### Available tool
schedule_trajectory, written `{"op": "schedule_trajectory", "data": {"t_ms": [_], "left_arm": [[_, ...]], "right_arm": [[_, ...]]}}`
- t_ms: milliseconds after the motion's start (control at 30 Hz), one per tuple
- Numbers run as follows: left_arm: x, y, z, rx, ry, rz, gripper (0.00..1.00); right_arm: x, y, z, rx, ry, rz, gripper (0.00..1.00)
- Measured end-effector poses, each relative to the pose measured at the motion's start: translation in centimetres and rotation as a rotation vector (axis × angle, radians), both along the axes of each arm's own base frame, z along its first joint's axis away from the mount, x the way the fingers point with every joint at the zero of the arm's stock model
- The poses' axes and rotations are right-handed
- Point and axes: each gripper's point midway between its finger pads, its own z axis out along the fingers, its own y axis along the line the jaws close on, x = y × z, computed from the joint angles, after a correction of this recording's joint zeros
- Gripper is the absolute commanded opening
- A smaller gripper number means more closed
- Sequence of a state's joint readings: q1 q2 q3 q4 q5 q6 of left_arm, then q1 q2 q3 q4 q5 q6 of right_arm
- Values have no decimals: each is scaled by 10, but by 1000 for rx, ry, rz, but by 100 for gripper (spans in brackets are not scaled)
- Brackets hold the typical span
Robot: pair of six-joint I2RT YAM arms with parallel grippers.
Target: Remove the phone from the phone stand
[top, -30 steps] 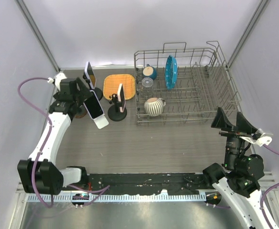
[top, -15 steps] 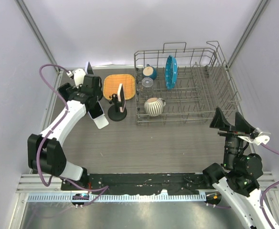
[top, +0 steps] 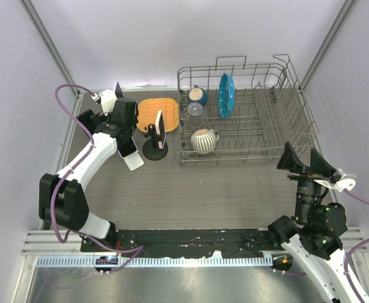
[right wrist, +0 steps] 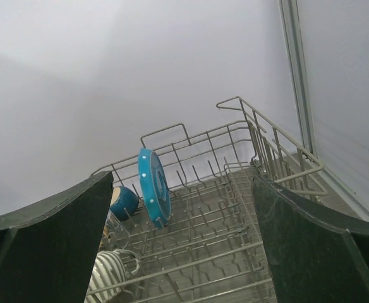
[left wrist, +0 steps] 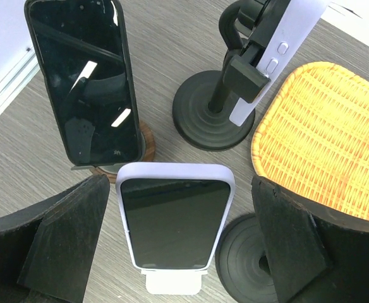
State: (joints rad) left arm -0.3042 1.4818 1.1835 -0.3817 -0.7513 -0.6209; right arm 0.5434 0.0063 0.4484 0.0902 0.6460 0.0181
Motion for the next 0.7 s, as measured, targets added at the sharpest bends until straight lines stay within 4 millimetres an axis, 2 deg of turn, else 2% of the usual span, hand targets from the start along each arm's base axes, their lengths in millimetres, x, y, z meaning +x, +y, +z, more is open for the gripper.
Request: {"op": "schedule_trajectory", "data": {"t_ms": [700], "left_arm": [[-4,4,-29,22,36,33,100]], "right_arm": [[0,-2,-2,4,9,-14,96]]}}
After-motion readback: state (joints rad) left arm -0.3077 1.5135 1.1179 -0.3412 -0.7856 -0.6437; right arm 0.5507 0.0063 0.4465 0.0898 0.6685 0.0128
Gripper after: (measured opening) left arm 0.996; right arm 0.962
